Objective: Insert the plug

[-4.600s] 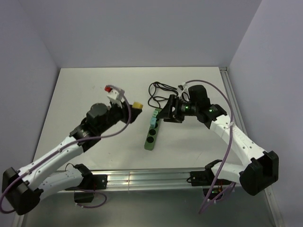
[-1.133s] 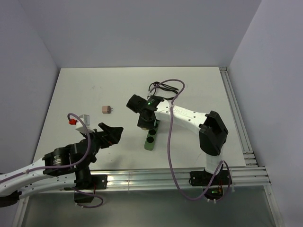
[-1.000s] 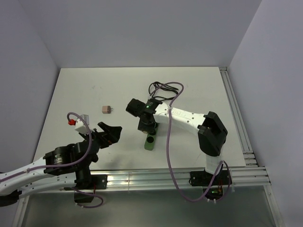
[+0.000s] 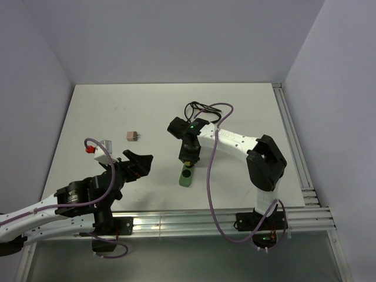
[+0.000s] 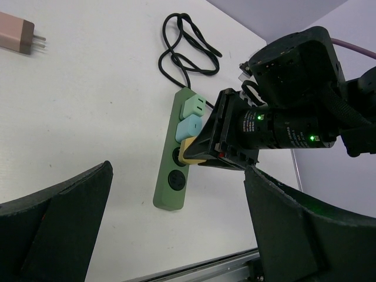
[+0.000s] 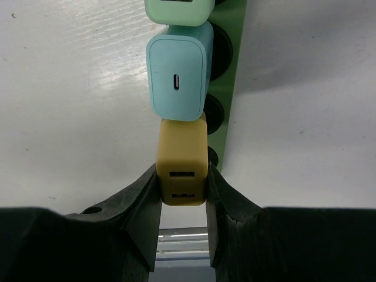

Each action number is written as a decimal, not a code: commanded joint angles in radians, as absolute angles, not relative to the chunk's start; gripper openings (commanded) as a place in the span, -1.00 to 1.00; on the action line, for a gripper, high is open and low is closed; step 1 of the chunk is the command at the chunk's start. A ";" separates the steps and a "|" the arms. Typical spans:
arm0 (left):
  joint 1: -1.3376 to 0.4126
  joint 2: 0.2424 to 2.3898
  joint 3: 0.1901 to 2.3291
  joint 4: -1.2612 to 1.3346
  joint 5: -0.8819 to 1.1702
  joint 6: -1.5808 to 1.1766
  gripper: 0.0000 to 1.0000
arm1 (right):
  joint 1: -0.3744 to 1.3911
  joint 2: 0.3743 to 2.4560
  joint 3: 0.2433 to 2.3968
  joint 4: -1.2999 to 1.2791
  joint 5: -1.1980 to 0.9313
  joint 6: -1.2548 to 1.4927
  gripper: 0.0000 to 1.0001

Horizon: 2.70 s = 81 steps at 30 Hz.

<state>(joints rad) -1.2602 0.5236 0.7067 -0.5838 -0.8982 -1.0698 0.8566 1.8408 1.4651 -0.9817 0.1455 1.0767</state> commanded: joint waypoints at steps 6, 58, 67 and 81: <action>-1.264 0.515 0.707 -0.563 -0.899 -1.052 0.99 | 0.854 1.829 1.457 -0.980 0.138 1.097 -1.00; -1.264 0.508 0.727 -0.554 -0.862 -1.019 0.99 | 0.792 1.971 1.453 -0.983 0.087 1.026 -1.00; -1.264 0.491 0.724 -0.549 -0.864 -1.017 0.99 | 0.782 2.088 1.505 -0.976 0.086 0.994 -1.00; -1.264 0.494 0.726 -0.554 -0.856 -1.020 0.99 | 0.815 2.192 1.330 -0.836 0.031 1.026 -1.00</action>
